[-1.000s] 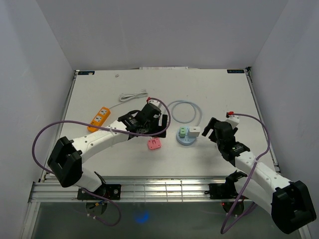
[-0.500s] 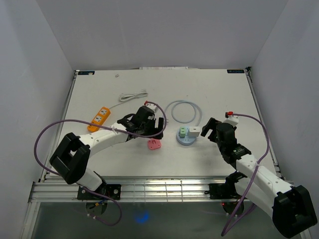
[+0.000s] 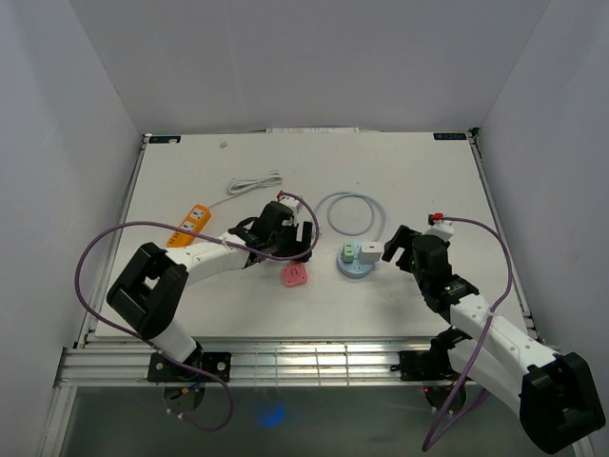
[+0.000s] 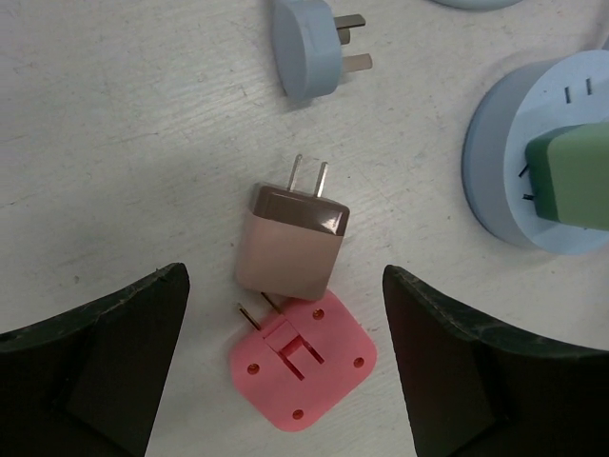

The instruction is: Insert the plug

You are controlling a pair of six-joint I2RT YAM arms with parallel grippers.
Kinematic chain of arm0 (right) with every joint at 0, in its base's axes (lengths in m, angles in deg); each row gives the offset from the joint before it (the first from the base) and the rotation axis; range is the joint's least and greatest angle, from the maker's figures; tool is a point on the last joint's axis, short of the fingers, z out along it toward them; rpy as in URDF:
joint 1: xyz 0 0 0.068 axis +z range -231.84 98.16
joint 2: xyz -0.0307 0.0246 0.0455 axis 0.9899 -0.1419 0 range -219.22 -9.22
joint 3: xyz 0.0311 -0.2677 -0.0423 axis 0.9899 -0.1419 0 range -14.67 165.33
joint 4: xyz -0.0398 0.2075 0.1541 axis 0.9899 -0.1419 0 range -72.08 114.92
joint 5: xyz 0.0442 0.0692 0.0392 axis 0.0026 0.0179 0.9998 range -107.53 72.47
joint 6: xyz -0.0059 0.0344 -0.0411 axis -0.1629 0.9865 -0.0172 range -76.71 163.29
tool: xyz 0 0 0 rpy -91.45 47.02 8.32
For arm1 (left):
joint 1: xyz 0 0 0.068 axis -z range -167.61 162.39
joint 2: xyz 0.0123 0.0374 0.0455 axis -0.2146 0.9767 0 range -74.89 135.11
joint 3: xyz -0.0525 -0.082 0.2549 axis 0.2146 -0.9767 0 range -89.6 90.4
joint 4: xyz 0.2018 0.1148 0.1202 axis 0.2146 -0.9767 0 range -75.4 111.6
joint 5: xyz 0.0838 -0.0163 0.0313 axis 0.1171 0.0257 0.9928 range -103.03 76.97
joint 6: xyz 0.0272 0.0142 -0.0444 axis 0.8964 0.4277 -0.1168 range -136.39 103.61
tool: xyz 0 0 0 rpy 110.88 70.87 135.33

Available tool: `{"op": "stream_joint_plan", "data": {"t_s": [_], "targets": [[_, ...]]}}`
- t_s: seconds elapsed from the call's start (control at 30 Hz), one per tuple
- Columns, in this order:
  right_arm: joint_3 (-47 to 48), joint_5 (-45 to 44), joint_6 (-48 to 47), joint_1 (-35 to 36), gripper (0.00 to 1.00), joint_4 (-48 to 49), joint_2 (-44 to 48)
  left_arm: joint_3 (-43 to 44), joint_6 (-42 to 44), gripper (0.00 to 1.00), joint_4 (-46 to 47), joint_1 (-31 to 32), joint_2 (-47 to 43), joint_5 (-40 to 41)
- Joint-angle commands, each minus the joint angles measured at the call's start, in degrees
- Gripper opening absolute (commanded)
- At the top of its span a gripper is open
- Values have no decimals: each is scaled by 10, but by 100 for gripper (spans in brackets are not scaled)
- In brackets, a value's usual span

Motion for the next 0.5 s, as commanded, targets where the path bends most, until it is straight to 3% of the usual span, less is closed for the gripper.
{"op": "stream_joint_plan", "data": {"t_s": [0.0, 0.47], "targets": [[0, 4, -11, -3, 91, 27, -6, -12, 15, 93, 25, -6, 4, -4], [6, 4, -10, -3, 91, 31, -27, -29, 37, 82, 50, -5, 20, 3]]}}
